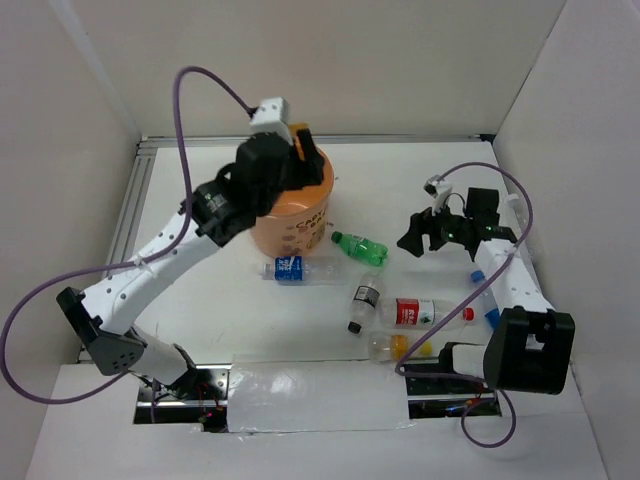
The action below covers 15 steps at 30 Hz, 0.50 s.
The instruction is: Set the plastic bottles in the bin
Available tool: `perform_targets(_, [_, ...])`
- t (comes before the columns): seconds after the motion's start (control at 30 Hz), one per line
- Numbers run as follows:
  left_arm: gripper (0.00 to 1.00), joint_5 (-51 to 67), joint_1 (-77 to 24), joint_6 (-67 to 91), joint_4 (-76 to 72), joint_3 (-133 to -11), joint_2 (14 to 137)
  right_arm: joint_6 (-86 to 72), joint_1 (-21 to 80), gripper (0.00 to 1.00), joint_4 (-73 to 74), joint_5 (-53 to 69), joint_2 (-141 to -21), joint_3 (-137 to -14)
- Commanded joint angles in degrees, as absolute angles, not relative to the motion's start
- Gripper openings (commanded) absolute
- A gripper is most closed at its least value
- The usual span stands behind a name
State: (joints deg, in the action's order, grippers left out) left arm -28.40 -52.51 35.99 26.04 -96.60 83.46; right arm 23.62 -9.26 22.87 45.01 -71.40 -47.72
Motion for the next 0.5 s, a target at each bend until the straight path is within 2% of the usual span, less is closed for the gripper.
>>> perform_targets(0.0, [0.31, -31.11, -41.77, 32.16, 28.03, -98.26, 85.69, 25.14, -4.41, 0.89, 22.32, 42.9, -71.89, -52.03])
perform_targets(0.13, [0.51, -27.34, -32.19, 33.4, 29.71, -98.26, 88.32, 24.61, 1.57, 0.96, 19.61, 38.61, -74.0, -53.53])
perform_targets(0.17, [0.61, -26.38, -31.3, 33.4, 29.71, -97.65, 88.33, 24.61, 3.58, 0.98, 19.08, 37.45, -75.05, -54.13])
perform_targets(0.2, [0.66, -24.71, -30.68, 33.4, 29.71, -97.65, 89.37, 24.61, 4.47, 1.0, 18.29, 36.22, -75.84, -54.14])
perform_targets(0.4, [0.89, -22.59, -29.0, 32.26, 32.6, -97.04, 91.23, 28.3, 10.09, 1.0, 17.5, 32.09, -82.52, -55.9])
perform_targets(0.47, [0.92, -22.59, -28.39, 32.86, 33.13, -96.25, 90.09, 28.3, 12.29, 1.0, 15.75, 30.33, -84.8, -55.9])
